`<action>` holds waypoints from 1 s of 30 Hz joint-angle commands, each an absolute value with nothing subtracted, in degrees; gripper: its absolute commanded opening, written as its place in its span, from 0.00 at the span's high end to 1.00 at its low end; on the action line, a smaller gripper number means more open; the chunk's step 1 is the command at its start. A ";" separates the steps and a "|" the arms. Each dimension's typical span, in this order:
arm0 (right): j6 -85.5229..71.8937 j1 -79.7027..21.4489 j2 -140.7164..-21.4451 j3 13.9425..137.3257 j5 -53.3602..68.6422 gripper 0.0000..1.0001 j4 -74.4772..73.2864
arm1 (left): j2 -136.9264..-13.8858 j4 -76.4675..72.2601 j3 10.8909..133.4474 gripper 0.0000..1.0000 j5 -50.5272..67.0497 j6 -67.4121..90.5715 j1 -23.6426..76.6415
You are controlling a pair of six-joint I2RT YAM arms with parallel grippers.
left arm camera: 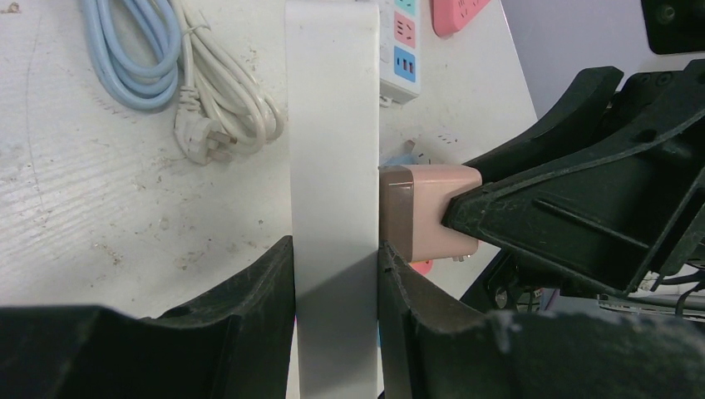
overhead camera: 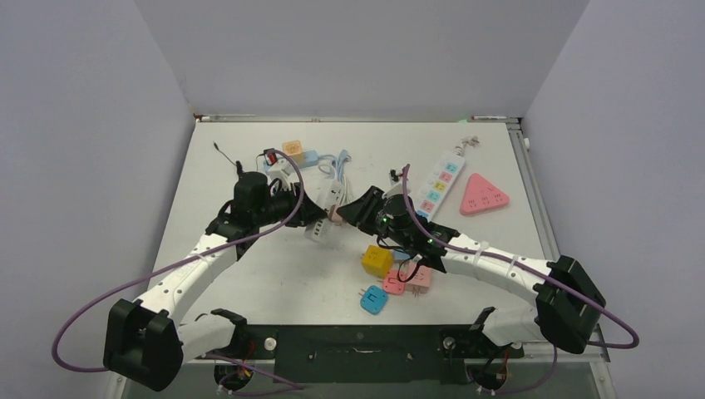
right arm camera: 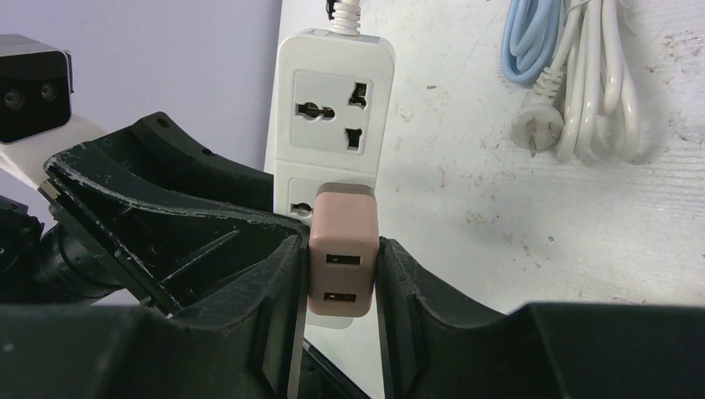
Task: Pull the plug off the socket
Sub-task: Remove the plug from the socket.
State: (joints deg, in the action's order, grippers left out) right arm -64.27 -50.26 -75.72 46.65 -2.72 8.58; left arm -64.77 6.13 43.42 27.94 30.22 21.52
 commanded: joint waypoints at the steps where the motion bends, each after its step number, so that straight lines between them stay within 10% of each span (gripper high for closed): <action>1: -62.97 -48.92 -74.18 44.42 -1.85 0.95 7.38 | -63.68 -2.94 44.83 1.00 32.72 32.87 20.57; 30: -63.40 -50.58 -75.65 52.02 -4.68 0.95 2.83 | -62.87 11.99 48.93 1.00 9.21 20.99 31.54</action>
State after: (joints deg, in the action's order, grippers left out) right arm -64.69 -50.33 -75.59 48.10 -2.55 2.70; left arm -64.27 11.35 45.12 14.72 24.36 29.98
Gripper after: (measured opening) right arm 0.317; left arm 0.316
